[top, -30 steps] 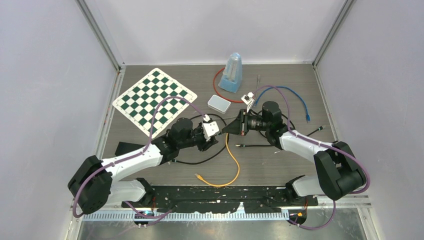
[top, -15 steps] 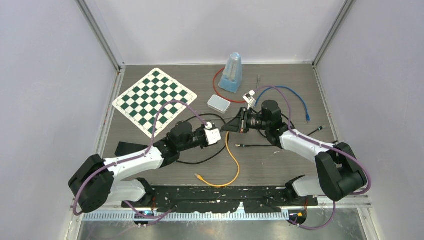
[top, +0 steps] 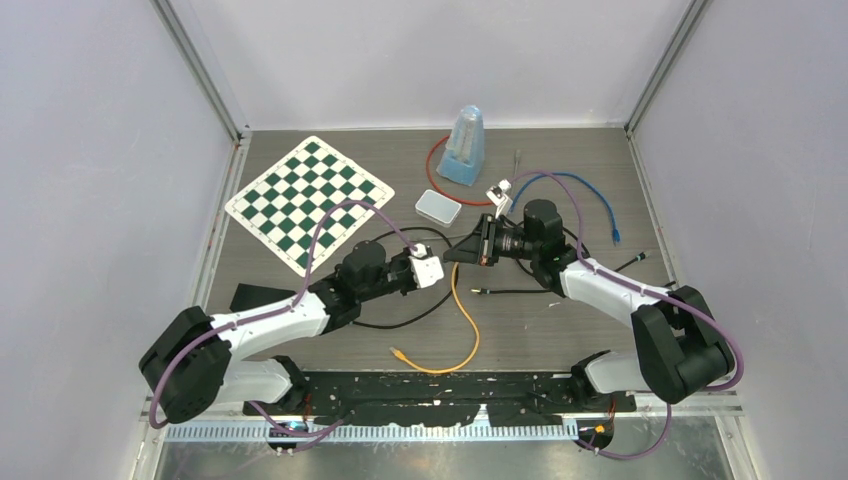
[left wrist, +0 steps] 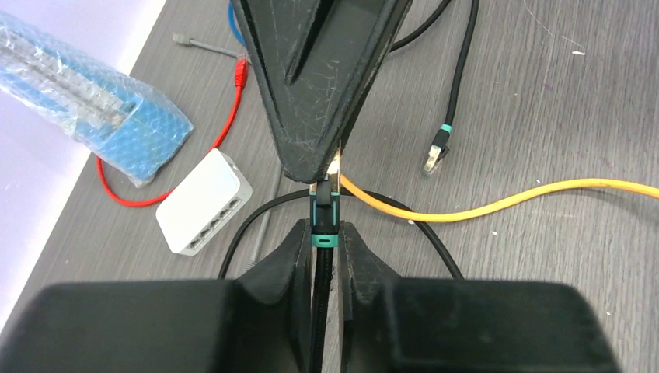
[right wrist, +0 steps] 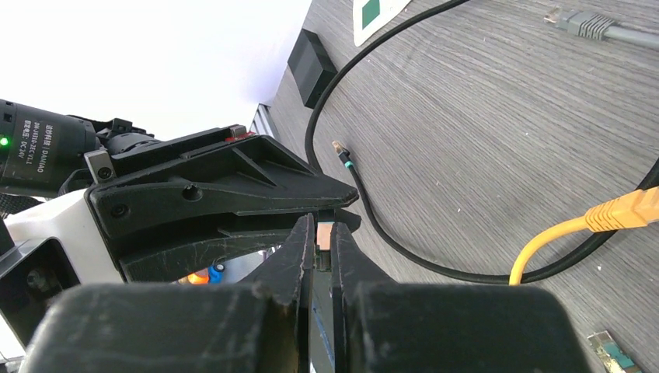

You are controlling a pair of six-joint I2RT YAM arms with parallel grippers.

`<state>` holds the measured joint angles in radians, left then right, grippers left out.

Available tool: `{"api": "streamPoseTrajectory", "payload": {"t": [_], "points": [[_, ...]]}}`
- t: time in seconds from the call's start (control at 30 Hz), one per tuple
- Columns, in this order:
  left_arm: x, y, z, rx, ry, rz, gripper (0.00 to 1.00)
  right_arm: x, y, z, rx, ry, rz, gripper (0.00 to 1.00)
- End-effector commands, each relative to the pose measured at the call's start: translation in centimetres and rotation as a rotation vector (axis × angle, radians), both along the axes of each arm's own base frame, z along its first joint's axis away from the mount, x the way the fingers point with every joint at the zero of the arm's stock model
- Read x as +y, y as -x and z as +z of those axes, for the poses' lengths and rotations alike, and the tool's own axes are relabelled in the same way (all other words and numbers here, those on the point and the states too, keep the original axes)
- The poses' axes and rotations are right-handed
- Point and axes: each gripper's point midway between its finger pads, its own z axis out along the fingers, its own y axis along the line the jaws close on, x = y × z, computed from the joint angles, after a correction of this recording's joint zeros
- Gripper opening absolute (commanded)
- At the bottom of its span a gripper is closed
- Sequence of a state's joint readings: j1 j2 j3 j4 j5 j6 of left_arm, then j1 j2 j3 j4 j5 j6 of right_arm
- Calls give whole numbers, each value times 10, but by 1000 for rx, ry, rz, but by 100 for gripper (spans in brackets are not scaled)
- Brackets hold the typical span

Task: Insert the plug into the switch port
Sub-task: Pick up the switch port at the center of the board.

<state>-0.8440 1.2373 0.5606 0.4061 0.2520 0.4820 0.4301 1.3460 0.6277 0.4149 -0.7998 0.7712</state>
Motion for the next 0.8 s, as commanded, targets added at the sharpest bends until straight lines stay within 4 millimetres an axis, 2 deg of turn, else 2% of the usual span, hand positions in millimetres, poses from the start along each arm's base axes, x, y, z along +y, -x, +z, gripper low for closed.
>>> {"api": "streamPoseTrajectory", "payload": {"t": [0.0,0.07,0.13,0.17,0.27,0.4,0.53,0.57,0.6,0.77], "points": [[-9,-9,31,-62,63,3,6,2,-6,27,-78,-31,-5,5],[-9,-9,31,-58,71,9,0,1,-7,25,-77,-16,-11,8],[-7,-10,29,-49,82,28,0,0,-10,25,-85,6,-21,20],[-4,-12,28,-38,88,52,0,-2,-12,24,-109,30,-23,33],[10,-24,23,13,133,195,0,-14,-28,25,-150,133,-91,54],[25,-34,-2,146,96,349,0,-34,-59,34,-311,262,-162,72],[43,-38,-21,283,67,522,0,-41,-95,39,-444,390,-190,76],[48,-39,-26,301,62,552,0,-42,-102,27,-427,437,-181,77],[52,-40,-31,322,58,579,0,-43,-112,35,-489,473,-172,79],[73,-45,-50,463,50,719,0,-62,-160,6,-531,755,-167,84]]}}
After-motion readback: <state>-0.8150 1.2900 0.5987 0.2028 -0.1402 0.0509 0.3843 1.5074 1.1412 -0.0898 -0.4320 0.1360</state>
